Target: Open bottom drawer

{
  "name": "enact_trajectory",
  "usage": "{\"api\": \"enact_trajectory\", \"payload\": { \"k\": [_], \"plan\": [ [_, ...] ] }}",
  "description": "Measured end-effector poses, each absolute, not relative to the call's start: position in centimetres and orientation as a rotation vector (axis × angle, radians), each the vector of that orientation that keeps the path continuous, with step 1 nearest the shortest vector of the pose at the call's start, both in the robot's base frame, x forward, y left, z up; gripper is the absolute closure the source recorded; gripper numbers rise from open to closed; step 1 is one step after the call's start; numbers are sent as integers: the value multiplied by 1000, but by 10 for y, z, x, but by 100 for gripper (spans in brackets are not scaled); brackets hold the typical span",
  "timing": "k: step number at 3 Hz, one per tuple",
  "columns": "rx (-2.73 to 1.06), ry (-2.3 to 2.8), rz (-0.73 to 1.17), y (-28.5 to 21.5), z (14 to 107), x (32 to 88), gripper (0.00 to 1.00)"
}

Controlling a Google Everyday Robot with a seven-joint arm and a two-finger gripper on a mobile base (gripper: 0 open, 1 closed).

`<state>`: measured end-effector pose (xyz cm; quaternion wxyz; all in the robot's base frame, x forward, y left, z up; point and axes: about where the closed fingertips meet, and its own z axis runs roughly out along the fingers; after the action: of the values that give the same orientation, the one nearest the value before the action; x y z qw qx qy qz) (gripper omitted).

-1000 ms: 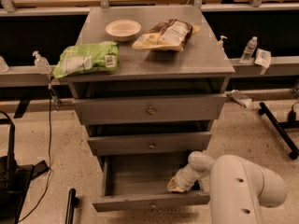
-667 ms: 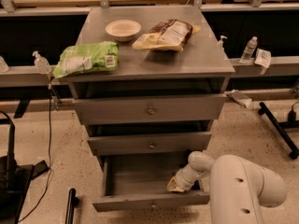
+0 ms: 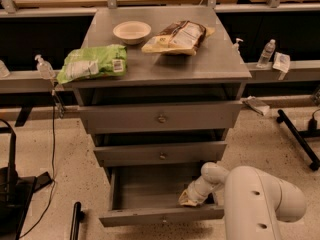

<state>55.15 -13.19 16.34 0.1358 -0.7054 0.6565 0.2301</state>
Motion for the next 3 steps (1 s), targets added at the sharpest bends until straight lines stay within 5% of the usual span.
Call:
{"api": "enact_trajectory", "payload": {
  "k": [3],
  "plan": [
    [-2043,1901,667,-131,163,553,29]
  ]
}}
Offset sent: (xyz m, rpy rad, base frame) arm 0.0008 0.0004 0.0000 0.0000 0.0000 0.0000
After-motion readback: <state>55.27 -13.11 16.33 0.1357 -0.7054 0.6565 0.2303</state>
